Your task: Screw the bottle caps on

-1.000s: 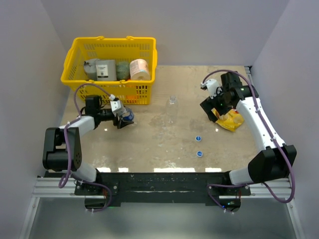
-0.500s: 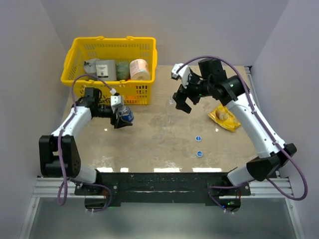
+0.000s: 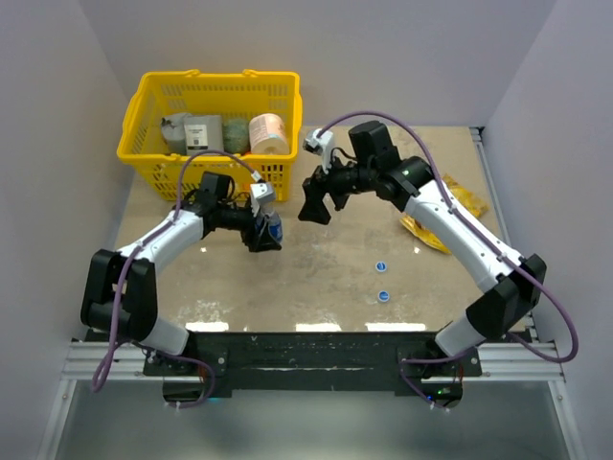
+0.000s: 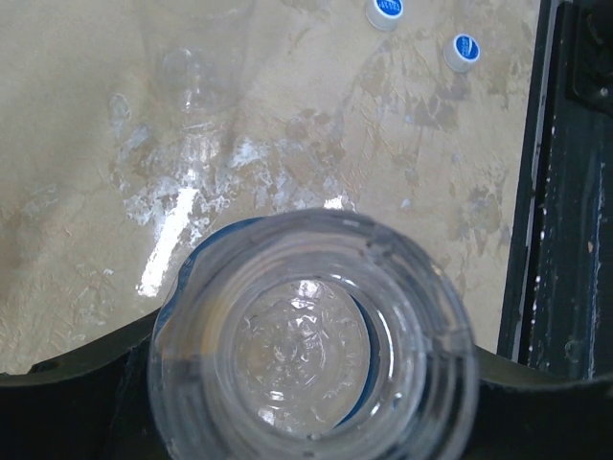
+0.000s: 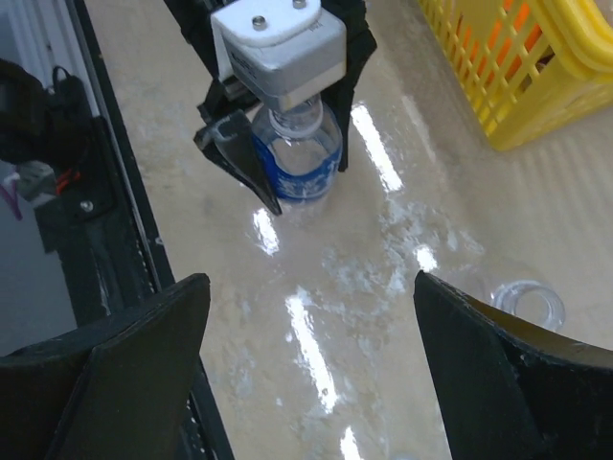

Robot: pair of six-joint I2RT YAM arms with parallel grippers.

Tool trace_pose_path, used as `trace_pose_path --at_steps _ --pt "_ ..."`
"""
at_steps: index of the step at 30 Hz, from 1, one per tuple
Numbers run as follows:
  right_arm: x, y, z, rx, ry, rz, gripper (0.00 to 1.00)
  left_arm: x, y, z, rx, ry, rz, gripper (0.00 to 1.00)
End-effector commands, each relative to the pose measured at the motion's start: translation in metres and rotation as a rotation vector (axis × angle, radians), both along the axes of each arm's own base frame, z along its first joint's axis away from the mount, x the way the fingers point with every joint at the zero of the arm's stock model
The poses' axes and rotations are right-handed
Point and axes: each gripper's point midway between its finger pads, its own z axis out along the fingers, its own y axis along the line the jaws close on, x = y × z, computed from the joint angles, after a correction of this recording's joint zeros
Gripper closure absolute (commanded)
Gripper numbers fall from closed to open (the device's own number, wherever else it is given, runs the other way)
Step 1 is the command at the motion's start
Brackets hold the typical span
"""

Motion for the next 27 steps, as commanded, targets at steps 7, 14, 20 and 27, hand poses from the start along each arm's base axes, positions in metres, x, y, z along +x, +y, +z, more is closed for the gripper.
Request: trace_pose_path --at_steps 7,14,20,27 --pt "0.023 0.07 0.033 0.25 0.143 0.05 0.17 0.003 -0.027 0.084 -0.183 0.017 -0.045 0.58" --pt "0.03 0.083 0.058 0.331 0.154 0.057 0.22 -0.009 -0.035 0.098 -0.218 0.012 -0.089 0.59" --pt "0.032 0.087 0.056 0.344 0.171 0.063 0.28 -0.01 -0.037 0.1 -0.233 0.037 -0.084 0.6" --pt "0.02 0.094 0.054 0.358 0.188 0.119 0.34 -0.008 -0.042 0.115 -0.281 0.049 -0.089 0.62"
